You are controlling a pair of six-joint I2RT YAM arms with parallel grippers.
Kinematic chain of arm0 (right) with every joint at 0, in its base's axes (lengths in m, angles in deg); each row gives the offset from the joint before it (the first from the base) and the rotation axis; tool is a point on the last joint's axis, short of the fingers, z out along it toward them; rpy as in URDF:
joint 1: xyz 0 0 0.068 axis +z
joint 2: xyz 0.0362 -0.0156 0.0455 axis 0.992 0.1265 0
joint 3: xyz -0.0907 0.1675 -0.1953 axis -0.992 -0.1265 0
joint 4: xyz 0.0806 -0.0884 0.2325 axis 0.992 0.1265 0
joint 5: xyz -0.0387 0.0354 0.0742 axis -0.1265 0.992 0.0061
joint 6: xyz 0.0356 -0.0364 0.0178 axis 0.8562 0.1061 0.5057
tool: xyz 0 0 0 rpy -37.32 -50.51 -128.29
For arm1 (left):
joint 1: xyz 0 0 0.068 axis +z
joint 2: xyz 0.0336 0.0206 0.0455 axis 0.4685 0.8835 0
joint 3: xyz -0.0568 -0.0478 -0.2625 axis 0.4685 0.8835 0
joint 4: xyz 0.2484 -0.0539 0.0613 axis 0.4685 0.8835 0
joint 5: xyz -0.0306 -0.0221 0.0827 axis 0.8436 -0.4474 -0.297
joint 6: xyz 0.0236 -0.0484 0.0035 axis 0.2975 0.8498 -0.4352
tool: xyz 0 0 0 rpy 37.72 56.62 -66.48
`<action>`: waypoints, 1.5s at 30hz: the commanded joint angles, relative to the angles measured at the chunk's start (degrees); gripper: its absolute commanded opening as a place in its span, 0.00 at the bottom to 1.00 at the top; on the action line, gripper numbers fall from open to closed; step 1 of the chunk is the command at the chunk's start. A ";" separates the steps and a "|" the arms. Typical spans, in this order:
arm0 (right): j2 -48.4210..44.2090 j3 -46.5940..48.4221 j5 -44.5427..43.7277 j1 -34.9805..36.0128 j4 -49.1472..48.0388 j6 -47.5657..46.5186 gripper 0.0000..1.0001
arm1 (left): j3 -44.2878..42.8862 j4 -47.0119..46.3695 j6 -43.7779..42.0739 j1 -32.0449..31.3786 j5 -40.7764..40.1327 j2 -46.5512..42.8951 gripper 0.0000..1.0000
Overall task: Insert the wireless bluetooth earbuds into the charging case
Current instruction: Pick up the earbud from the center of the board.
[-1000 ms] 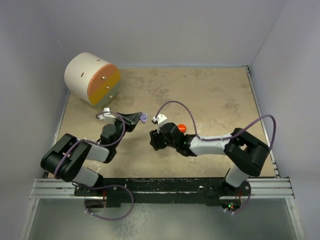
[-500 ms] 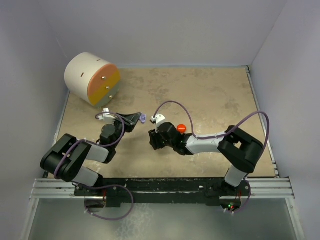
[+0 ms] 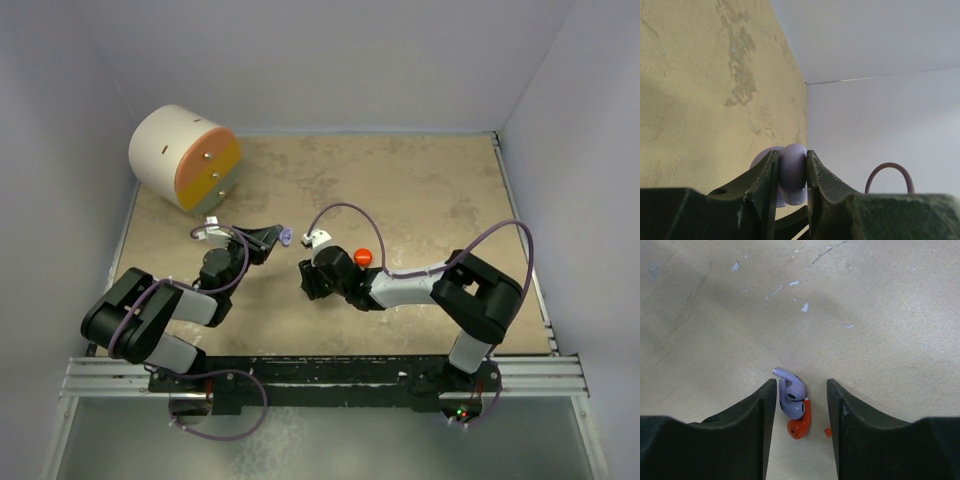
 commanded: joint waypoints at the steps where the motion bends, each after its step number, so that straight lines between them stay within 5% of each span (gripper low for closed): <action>1: 0.35 1.43 -2.07 -0.04 1.33 1.56 0.47 | 0.28 -4.95 0.64 0.32 0.81 -0.37 0.00; 45: -0.87 2.05 -11.05 2.17 7.20 3.74 0.44 | 1.80 -9.18 2.16 0.49 0.81 2.76 0.00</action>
